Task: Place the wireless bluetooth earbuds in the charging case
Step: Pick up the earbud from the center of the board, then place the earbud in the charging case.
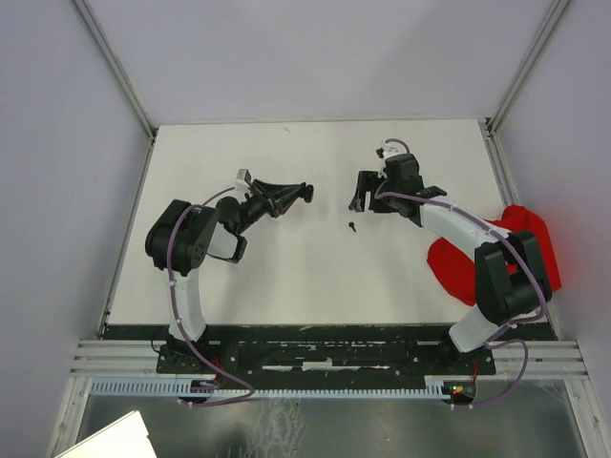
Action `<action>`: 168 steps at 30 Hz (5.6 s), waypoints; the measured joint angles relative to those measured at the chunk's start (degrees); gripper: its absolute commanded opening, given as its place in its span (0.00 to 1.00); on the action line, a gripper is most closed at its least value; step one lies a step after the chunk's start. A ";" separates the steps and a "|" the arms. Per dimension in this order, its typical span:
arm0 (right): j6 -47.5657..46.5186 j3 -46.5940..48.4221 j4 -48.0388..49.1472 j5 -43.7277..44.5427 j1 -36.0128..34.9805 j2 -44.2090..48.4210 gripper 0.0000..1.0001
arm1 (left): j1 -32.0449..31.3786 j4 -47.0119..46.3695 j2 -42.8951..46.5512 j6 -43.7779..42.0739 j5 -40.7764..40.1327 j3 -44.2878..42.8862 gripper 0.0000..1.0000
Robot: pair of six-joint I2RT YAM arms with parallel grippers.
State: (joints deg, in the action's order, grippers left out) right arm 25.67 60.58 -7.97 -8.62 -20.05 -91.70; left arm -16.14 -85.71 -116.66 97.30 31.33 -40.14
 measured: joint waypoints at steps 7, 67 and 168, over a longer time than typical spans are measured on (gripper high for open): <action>-8.87 5.31 -12.44 6.99 -6.97 -3.80 0.65 | 0.04 4.87 1.05 -1.60 0.28 0.00 0.03; -22.58 28.39 -30.40 4.55 -7.56 -28.46 0.40 | 2.93 16.52 7.56 -7.69 2.23 1.22 0.03; -26.67 -23.63 65.11 -11.10 -9.09 -0.09 0.01 | -5.49 26.21 2.75 -9.94 12.76 -11.78 0.03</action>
State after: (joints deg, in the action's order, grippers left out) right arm -0.99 36.95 57.14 -19.73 -29.15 -91.79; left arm -21.63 -59.51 -113.91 87.35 44.10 -51.92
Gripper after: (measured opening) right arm 0.233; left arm 0.294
